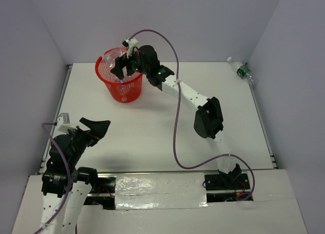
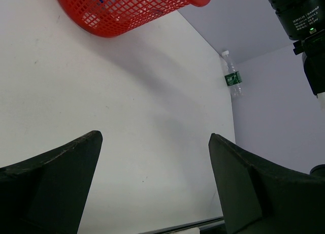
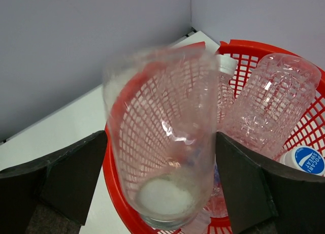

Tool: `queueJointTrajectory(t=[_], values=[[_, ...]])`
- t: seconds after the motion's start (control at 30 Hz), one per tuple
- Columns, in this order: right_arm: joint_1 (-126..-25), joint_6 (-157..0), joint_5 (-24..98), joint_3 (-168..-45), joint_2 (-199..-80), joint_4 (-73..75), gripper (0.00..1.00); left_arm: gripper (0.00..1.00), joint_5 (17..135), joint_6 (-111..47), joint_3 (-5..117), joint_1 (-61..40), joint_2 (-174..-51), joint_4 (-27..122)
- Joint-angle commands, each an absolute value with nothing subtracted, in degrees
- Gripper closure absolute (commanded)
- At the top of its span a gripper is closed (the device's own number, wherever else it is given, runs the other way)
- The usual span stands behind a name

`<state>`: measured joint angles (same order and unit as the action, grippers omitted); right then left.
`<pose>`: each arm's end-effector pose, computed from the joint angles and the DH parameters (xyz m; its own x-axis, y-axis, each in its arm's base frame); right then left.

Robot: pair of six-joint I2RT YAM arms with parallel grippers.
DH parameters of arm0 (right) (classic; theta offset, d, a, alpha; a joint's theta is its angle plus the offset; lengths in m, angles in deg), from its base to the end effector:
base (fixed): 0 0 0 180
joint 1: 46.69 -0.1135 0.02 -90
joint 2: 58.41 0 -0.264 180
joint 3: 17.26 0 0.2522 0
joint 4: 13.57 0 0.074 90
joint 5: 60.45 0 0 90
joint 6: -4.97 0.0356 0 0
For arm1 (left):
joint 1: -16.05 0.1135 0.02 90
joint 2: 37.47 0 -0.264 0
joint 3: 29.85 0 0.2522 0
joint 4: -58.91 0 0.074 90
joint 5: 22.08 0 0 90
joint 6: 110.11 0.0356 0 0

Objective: Put the plastic bottles in the bin

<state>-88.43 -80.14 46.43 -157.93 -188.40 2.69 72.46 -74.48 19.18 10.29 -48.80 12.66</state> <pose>0.3998 0.3706 0.3520 -0.1450 -0.0200 -0.9892 -0.8434 0.5252 0.1130 0.0683 -0.0097 0.3033 -0.2308 -0.7911 -0.5665 -0.0166 0.5853 -0.8106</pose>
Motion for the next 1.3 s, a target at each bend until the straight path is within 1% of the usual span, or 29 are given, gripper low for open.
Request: queueJointTrajectory(t=[0.0,0.03,0.07,0.33,0.47,0.53,0.6,0.73,0.87,0.9,1.0,1.03,1.1,1.13,1.23,1.27], values=[[-89.14,-80.28,46.42,-158.19,-187.43,-0.87,0.07,0.01,72.49,-75.04,20.91,10.51,-48.63,15.0],[-89.14,-80.37,46.68,-158.19,-187.26,-0.78,0.01,0.01,72.49,-75.04,21.0,10.51,-48.81,15.0],[-89.06,-80.37,46.86,-158.28,-187.08,-0.78,0.0,0.01,72.58,-74.95,21.0,10.51,-48.81,14.91],[-88.09,-81.42,47.47,-158.63,-184.54,1.41,0.0,0.01,72.32,-74.95,21.35,10.51,-47.67,14.03],[-84.41,-84.14,52.11,-157.15,-178.74,5.71,0.0,0.01,72.31,-74.6,21.35,10.51,-46.88,13.94],[-80.81,-84.5,54.06,-153.38,-174.71,7.21,0.0,0.01,72.58,-74.6,20.74,10.51,-46.7,14.47],[-78.0,-88.8,56.96,-150.21,-171.71,10.45,0.0,0.0,73.19,-74.86,19.78,10.51,-46.61,15.61],[-69.22,-94.77,57.24,-139.93,-163.27,17.66,0.0,0.01,74.34,-75.57,18.01,10.51,-46.79,17.98],[-61.74,-102.31,49.69,-132.72,-159.66,25.21,0.0,0.01,75.83,-75.83,16.78,10.51,-48.45,20.18],[-60.24,-103.73,44.54,-131.84,-160.44,26.8,0.0,0.01,76.53,-75.75,16.52,10.51,-48.89,20.53],[-54.18,-107.87,37.65,-132.35,-164.38,32.16,0.0,0.0,77.84,-75.57,16.43,10.51,-50.91,21.85],[-51.64,-110.23,32.93,-132.53,-165.45,33.14,0.0,0.01,78.2,-75.48,16.52,10.51,-51.44,22.38],[-49.69,-112.44,25.98,-131.49,-168.43,32.27,0.0,0.01,78.81,-75.22,16.87,10.51,-52.94,22.73],[-48.81,-114.71,18.98,-131.21,-169.4,31.48,0.0,0.01,79.08,-75.04,16.96,10.51,-53.46,22.99],[-44.51,-118.41,9.72,-130.95,-173.53,27.27,0.0,0.01,80.05,-75.04,17.13,10.51,-55.13,23.7],[-42.41,-119.21,8.99,-130.86,-174.76,26.3,0.0,0.01,80.22,-75.13,17.04,10.6,-55.4,24.14]])
